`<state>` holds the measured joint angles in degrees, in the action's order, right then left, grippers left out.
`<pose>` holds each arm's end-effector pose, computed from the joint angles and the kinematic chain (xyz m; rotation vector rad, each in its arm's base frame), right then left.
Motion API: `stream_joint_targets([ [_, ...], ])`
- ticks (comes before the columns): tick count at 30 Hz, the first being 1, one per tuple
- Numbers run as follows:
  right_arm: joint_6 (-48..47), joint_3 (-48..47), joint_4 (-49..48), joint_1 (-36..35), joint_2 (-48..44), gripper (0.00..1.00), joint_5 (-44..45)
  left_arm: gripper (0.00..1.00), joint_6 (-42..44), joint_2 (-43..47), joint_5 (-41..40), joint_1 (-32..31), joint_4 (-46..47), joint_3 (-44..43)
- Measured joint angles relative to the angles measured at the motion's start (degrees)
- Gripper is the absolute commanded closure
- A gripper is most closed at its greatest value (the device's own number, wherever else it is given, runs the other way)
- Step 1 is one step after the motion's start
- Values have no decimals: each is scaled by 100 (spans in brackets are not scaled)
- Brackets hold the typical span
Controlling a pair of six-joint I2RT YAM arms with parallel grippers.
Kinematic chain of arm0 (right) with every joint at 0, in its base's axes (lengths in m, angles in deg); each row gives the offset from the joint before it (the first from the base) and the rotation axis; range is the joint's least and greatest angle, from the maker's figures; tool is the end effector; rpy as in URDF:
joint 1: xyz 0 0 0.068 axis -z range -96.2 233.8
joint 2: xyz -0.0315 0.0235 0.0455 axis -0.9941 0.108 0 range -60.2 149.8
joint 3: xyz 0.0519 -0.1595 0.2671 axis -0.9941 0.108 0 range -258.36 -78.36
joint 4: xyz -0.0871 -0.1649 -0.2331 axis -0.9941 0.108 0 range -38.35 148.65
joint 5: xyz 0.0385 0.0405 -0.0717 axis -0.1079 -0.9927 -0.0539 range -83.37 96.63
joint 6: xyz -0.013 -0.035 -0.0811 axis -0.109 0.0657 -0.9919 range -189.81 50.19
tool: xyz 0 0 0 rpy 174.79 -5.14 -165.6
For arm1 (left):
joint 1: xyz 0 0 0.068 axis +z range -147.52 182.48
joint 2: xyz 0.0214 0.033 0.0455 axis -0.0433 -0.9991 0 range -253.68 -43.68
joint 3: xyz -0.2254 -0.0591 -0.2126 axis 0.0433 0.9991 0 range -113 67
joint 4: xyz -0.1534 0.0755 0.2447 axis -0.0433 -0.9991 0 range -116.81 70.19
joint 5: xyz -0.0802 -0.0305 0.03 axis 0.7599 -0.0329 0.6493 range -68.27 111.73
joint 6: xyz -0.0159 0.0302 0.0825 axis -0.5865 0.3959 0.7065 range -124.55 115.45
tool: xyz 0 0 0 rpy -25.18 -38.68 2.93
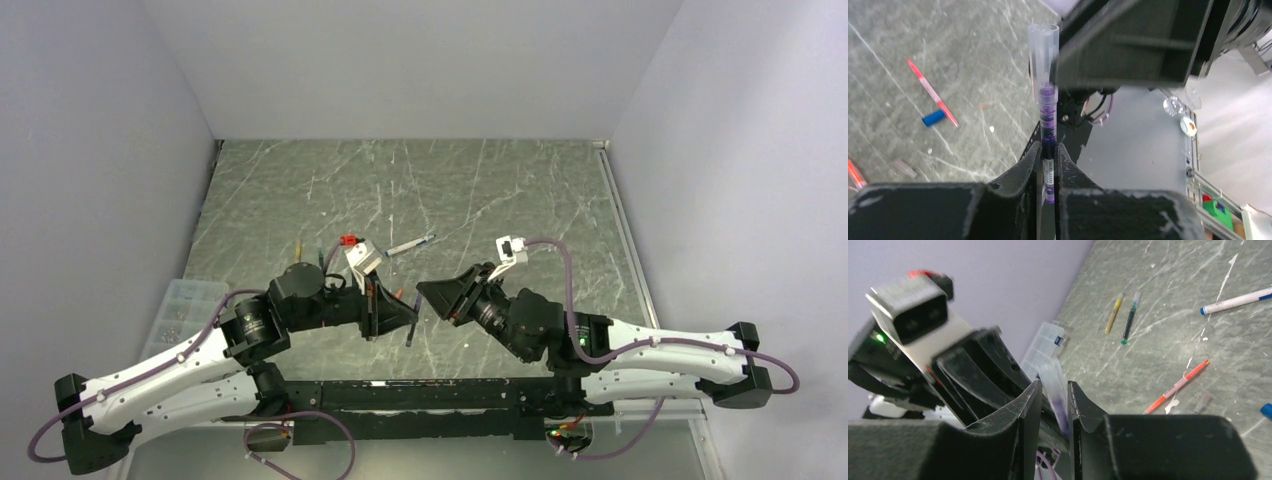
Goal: Insert the pens into the pen caps
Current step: Press the pen cap onto the pen.
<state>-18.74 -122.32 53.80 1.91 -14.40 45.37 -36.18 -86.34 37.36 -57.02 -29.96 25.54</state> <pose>0.0814 0.2178 0.3755 0.0848 1.7699 1.2038 0.0965 -0.2062 0.3465 0.6898 1.8602 -1.3427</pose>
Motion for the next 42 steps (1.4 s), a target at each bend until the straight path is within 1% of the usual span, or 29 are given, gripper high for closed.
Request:
stream_joint_targets([
  [6,-271,-195,455,-114,232,66,-262,100,249,-31,-83,72,511,-50],
  [10,-444,-269,575,-114,234,64,-275,100,341,-74,-94,72,579,-59],
  [17,-675,-400,684,-114,195,58,-258,100,356,-74,-90,72,743,-68],
  [20,-763,-424,695,-114,186,58,-232,100,356,-72,-94,72,765,-68],
  [23,-833,-476,697,-120,188,62,-212,100,356,-70,-94,72,782,-68],
  [27,-914,-551,682,-120,223,75,-168,100,356,-70,-94,72,791,-68],
  [33,-960,-592,638,-120,339,76,-170,100,356,-70,-94,72,866,-68],
  [34,-957,-592,638,-120,348,81,-170,100,356,-70,-94,72,866,-68],
  [36,-962,-592,634,-120,358,99,-173,100,356,-70,-96,72,870,-68],
  [41,-1049,-592,640,-120,358,100,-111,99,350,-72,-94,87,887,-70],
  [42,-1051,-592,640,-120,358,100,-109,95,350,-74,-96,87,885,-74],
])
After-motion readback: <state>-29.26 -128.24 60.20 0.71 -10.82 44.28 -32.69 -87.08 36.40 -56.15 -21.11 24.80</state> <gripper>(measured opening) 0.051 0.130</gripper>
